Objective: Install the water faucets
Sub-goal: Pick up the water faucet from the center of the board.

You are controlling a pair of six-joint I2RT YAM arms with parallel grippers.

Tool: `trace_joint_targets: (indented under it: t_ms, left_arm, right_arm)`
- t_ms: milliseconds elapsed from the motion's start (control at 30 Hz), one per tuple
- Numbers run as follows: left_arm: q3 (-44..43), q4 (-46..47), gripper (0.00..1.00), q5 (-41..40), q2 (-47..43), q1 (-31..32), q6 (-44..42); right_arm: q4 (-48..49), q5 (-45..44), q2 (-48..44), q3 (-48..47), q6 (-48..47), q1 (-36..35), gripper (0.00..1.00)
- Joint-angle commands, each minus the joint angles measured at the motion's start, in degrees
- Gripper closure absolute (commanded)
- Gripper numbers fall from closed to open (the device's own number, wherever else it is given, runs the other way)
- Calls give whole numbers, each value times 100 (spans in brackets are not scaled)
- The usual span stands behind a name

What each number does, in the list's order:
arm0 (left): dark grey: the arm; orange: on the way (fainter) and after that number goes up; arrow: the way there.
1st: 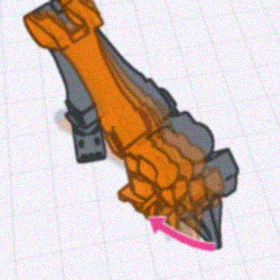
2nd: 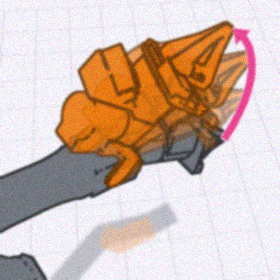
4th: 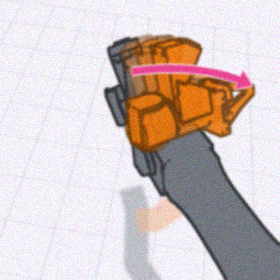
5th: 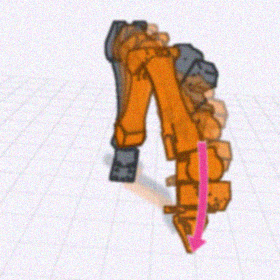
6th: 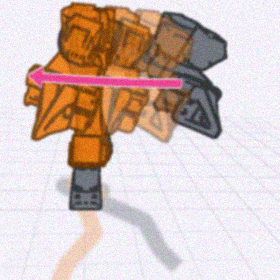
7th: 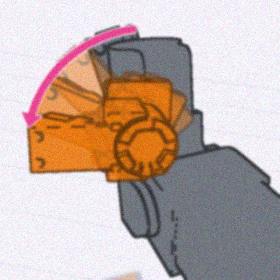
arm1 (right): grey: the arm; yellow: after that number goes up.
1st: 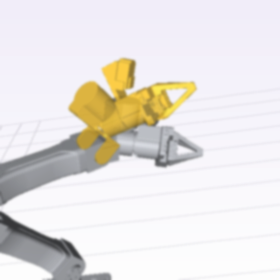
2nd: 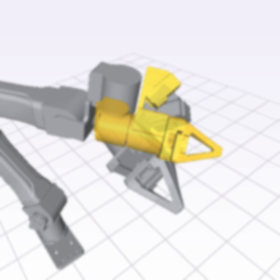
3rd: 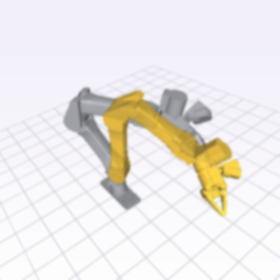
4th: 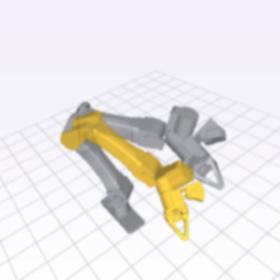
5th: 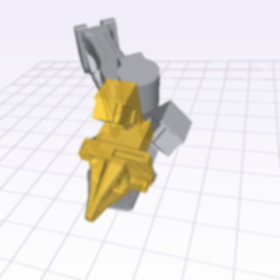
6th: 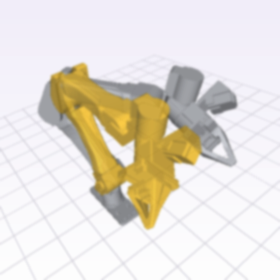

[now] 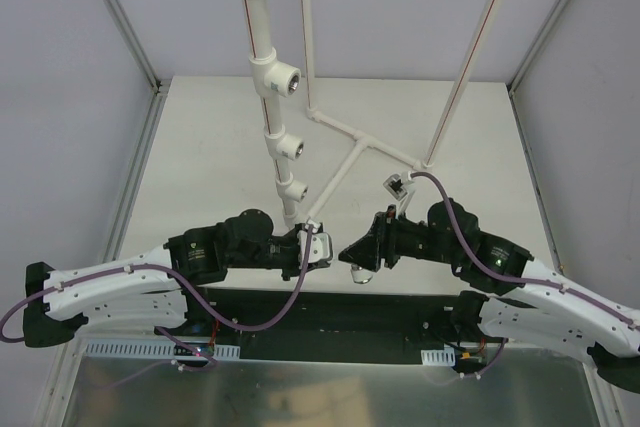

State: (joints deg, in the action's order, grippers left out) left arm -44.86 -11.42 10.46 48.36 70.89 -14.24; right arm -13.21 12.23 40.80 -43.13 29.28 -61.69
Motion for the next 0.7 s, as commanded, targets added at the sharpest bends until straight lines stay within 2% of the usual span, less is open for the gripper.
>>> trace_joint_targets:
  t_ms: [0,667]
  left_arm:
    - [-225,105,100,176,-55,12,-97]
    - [-576,-9,100,527,130,12,-387]
  right_arm:
    - [12,-89,-63,-292,-71,-18,44]
    - [249,245,315,-222,104,-27,50]
